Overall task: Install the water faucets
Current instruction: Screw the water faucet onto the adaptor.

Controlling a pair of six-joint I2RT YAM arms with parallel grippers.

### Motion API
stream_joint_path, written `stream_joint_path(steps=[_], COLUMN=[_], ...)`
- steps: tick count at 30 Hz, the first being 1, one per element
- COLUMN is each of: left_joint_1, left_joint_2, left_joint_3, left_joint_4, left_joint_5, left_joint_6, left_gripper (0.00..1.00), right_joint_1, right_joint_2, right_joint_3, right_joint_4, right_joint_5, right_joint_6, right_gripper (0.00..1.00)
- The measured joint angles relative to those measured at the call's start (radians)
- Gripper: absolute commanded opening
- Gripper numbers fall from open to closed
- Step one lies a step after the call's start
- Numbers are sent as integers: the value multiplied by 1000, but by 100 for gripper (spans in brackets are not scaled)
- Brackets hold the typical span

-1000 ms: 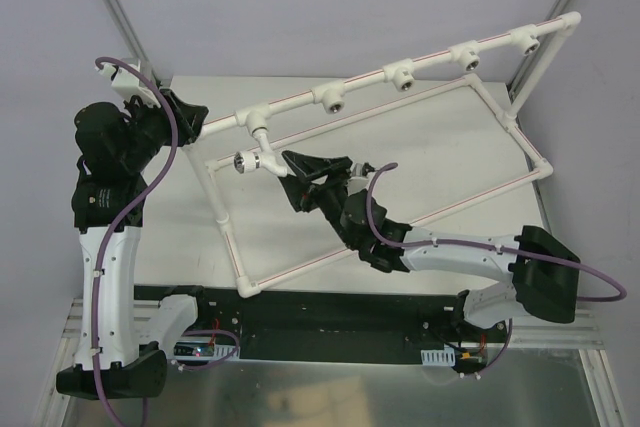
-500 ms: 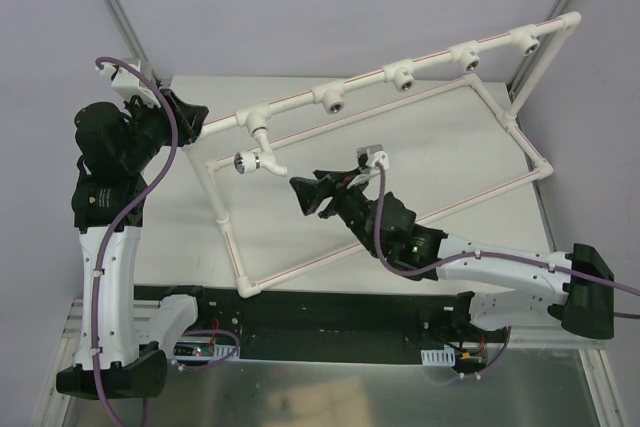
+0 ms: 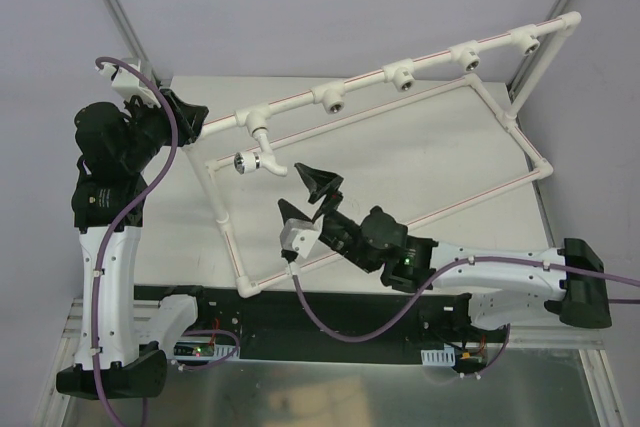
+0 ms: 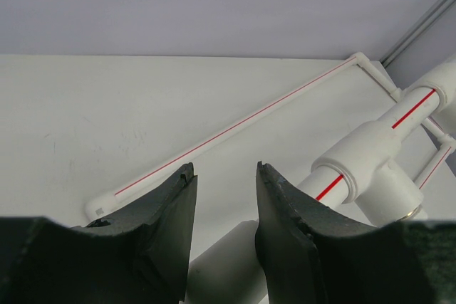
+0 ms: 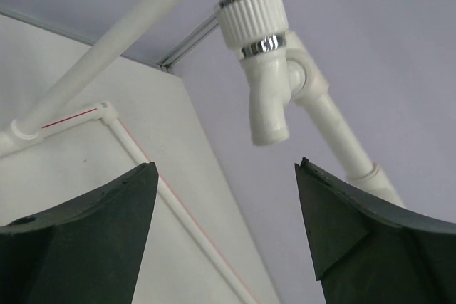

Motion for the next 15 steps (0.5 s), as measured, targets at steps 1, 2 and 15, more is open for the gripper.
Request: stream_joint_path(steps=[1,2,15], left_joint_1=[0,0,0], left_joint_2=[0,0,0], left_joint_3=[0,0,0], left_joint_4=[0,0,0], left_joint_5=[0,0,0], left_joint_6=[0,0,0], left_gripper=[41,41,41], right_joint_1=[5,8,25], right_joint_2=[18,38,282], right_joint_3=[21,44,291], right_joint_4=[13,23,53], right_joint_5=[-1,-1,7], right_joint_6=[-56,-101,-349], right_gripper=[85,85,52])
